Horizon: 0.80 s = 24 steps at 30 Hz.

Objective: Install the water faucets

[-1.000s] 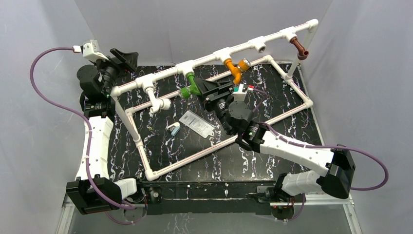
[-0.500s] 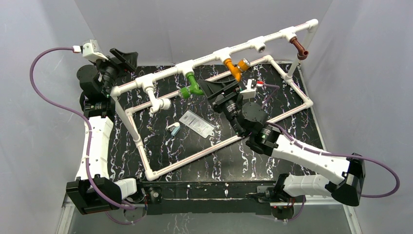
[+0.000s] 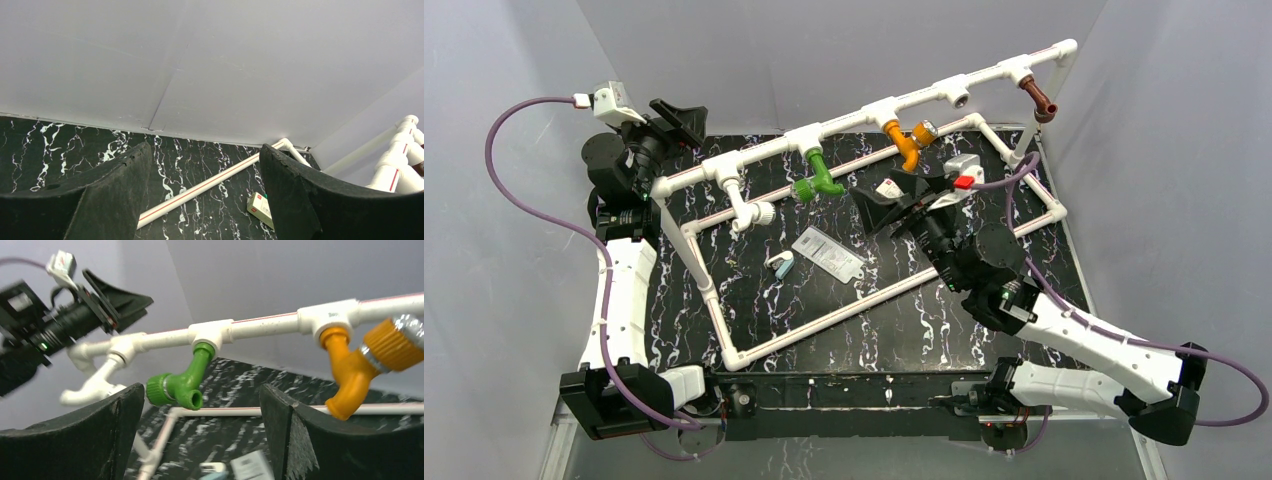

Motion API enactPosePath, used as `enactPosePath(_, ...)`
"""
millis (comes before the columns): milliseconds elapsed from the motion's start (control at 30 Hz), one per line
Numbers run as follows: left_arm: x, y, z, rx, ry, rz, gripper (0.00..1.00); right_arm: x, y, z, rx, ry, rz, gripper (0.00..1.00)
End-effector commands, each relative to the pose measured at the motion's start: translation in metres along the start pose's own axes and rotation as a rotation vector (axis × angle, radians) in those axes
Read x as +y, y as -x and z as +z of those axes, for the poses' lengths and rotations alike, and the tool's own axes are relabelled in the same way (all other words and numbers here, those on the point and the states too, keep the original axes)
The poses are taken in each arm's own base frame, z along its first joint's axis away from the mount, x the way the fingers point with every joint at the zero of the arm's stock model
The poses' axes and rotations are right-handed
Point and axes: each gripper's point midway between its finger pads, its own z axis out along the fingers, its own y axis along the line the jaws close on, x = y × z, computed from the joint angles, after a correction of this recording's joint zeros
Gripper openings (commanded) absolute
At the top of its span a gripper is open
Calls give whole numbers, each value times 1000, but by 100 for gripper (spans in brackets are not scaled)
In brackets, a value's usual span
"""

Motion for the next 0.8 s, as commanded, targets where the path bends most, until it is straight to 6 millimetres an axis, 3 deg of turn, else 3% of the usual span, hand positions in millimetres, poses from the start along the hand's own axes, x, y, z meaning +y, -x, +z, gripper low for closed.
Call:
enactPosePath(0,90,-183,-31,552,301,-200,76,3,8,-1,20,136,-548,91)
enactPosePath(67,89,-182,-31,550,298,-199,76,5,1,-2,55,210,-760,91)
enactPosePath(367,88,-182,-31,550,292,-202,76,-1,-17,-2,119,407,-1419,92)
enactPosePath(767,89,-184,-30,557,296,-204,76,12,-10,27,-69,347,-1920,93)
